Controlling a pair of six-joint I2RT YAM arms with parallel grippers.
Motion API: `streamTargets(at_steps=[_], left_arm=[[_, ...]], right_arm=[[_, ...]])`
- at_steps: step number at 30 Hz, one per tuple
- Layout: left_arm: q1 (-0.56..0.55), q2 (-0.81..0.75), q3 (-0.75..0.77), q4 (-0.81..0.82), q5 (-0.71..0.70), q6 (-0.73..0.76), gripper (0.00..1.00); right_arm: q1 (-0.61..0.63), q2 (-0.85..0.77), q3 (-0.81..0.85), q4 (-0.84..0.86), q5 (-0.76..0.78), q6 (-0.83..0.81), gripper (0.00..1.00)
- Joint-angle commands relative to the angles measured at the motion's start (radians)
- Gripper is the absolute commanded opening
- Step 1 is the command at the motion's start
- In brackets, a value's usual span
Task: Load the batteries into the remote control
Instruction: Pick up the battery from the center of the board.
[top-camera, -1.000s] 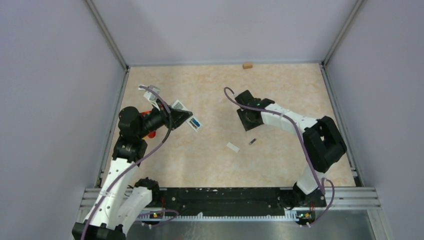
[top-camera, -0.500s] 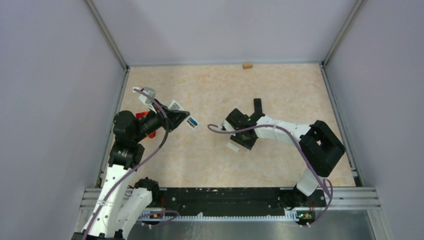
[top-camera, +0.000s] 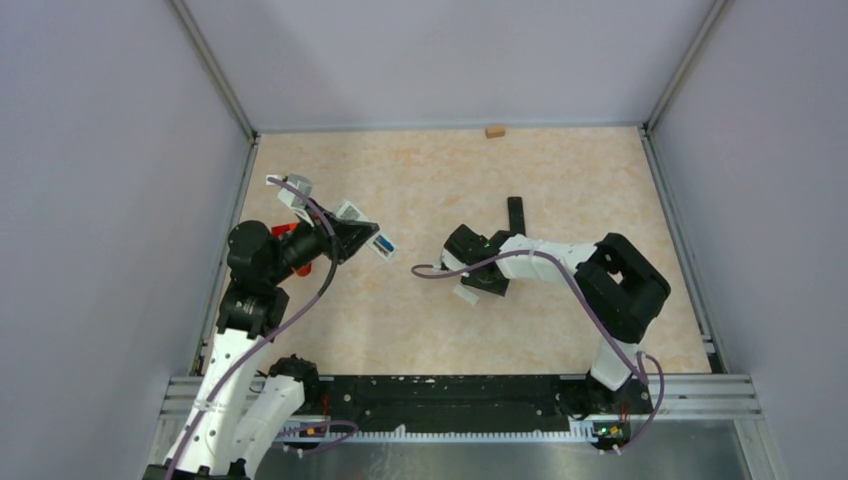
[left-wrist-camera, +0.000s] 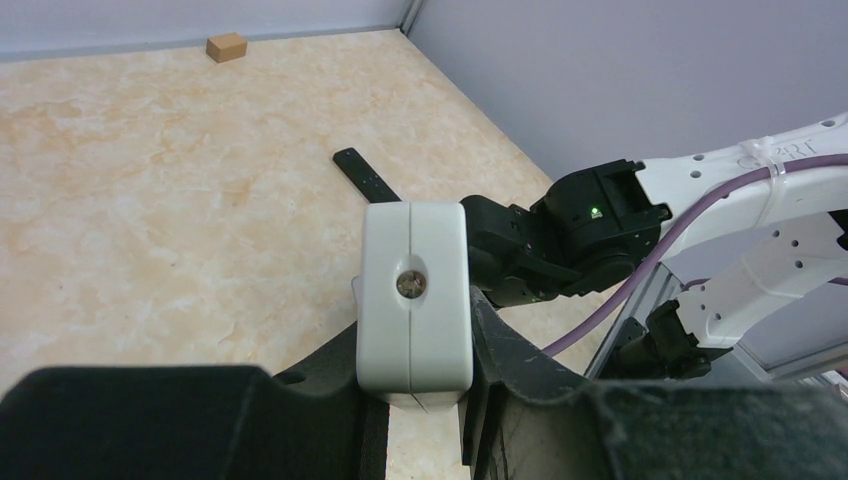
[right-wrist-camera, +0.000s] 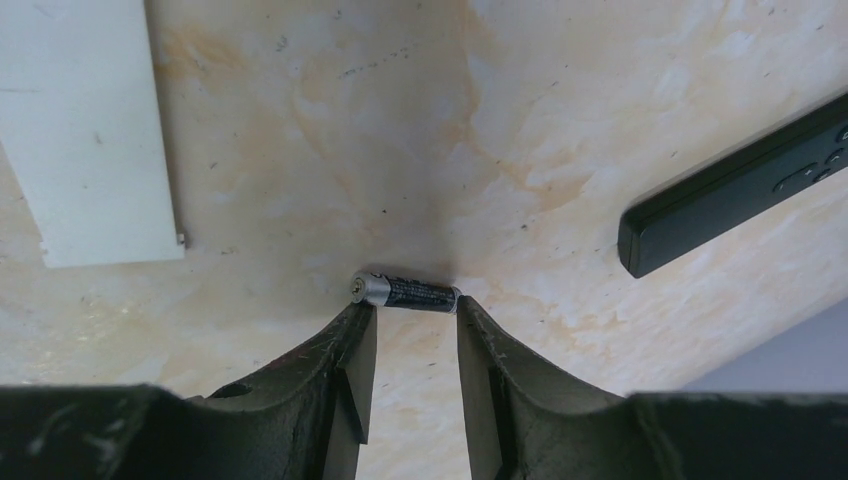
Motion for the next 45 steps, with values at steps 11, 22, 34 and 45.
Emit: streamTargets(at_steps=[11,22,34,45], left_arm=[[0.003,0.013,0.064,0.009,-0.004,0.012,0.00],[0.003,0.020,0.070,0.013,0.000,0.007,0.00],[0.003,0.010,0.074,-0.002,-0.001,0.008,0.00],[0.002,0.043,0.002,0.123,0.009,-0.148,0.00]], right_arm=[[-0.037,0.088,0.048,0.049,-0.075,-0.092,0.34],[-0.091,0.134,0.093,-0.015,-0.316,-0.095,0.30],[-0.121,0.155,0.148,0.021,-0.352,-0.025,0.00],[-0.235,-0.124,0.178,0.244,-0.397,0.409,0.02]])
